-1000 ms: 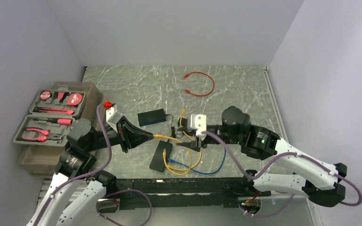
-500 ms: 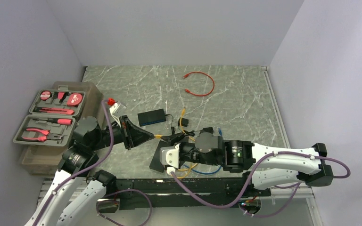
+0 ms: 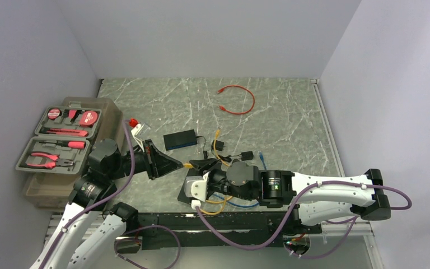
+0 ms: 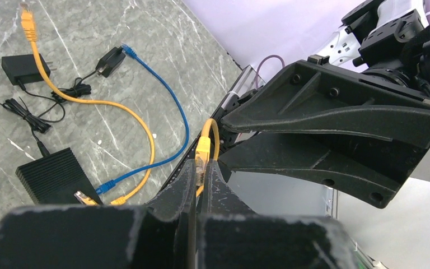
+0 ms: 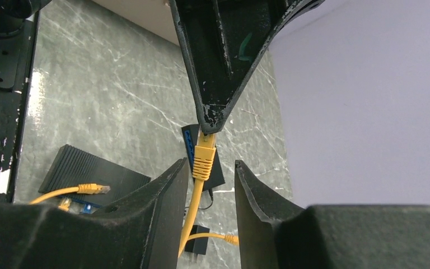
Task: Insert the plug into the switch port
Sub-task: Pick up the connector from the center of the board.
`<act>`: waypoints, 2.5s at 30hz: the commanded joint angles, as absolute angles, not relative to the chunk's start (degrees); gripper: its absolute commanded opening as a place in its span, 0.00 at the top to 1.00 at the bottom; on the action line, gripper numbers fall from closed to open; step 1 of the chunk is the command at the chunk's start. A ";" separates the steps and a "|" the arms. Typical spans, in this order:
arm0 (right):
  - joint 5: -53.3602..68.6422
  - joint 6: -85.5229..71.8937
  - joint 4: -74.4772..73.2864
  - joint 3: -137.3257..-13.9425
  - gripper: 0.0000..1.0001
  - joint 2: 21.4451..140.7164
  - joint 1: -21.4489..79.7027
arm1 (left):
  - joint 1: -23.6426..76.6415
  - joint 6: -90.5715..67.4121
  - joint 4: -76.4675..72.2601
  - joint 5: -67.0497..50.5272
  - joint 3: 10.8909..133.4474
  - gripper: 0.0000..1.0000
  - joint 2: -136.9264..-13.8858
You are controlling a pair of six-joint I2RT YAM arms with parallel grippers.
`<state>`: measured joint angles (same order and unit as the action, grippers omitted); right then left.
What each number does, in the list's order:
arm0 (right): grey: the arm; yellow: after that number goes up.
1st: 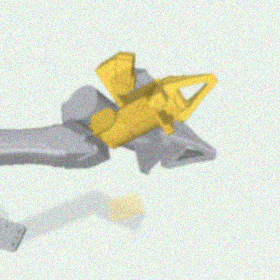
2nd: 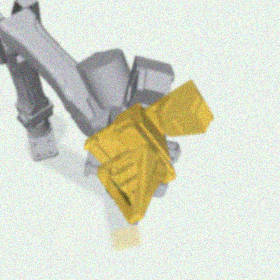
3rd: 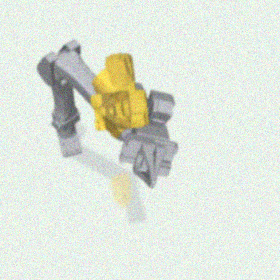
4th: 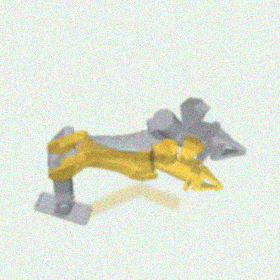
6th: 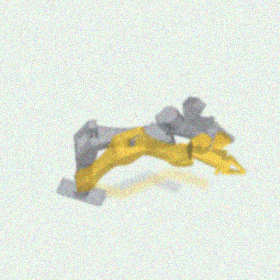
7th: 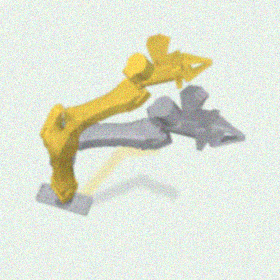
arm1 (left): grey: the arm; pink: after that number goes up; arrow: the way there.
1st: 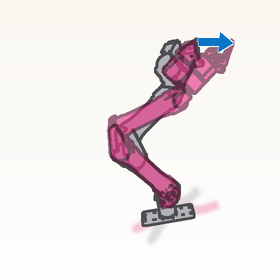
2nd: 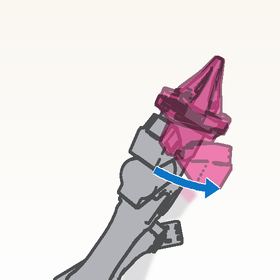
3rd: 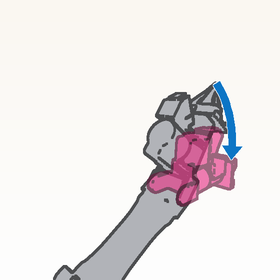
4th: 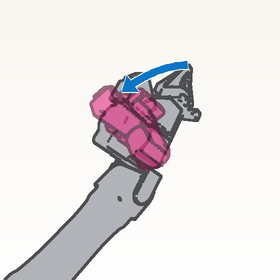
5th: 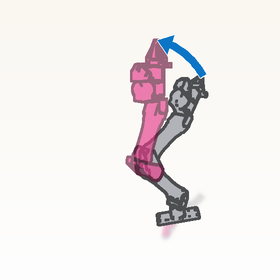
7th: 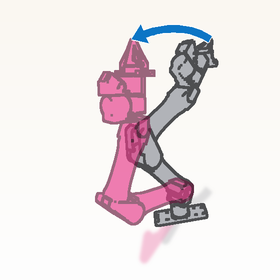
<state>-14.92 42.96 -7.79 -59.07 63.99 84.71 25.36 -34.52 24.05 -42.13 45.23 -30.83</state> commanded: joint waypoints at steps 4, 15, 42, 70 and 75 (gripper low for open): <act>-16.18 42.75 -3.56 -58.26 0.64 64.86 85.29 | 25.49 -36.26 23.26 -41.80 47.00 1.00 -29.68; -17.11 43.02 -2.23 -57.39 0.68 65.50 85.38 | 25.49 -36.53 23.80 -41.55 47.63 1.00 -29.17; -17.82 42.67 -1.35 -56.45 0.72 65.60 85.55 | 25.44 -37.55 22.93 -41.78 47.53 1.00 -28.23; -21.93 38.63 -1.91 -53.73 1.00 62.07 85.80 | 25.46 -33.96 17.76 -31.21 44.65 0.02 -26.72; -28.11 39.81 -6.83 -54.96 1.00 58.86 85.79 | 25.48 -29.29 18.18 -23.03 46.33 0.01 -27.17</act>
<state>-21.63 40.25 -4.75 -53.34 62.96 85.56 25.36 -34.06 20.14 -31.22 44.25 -26.68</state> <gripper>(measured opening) 0.044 0.992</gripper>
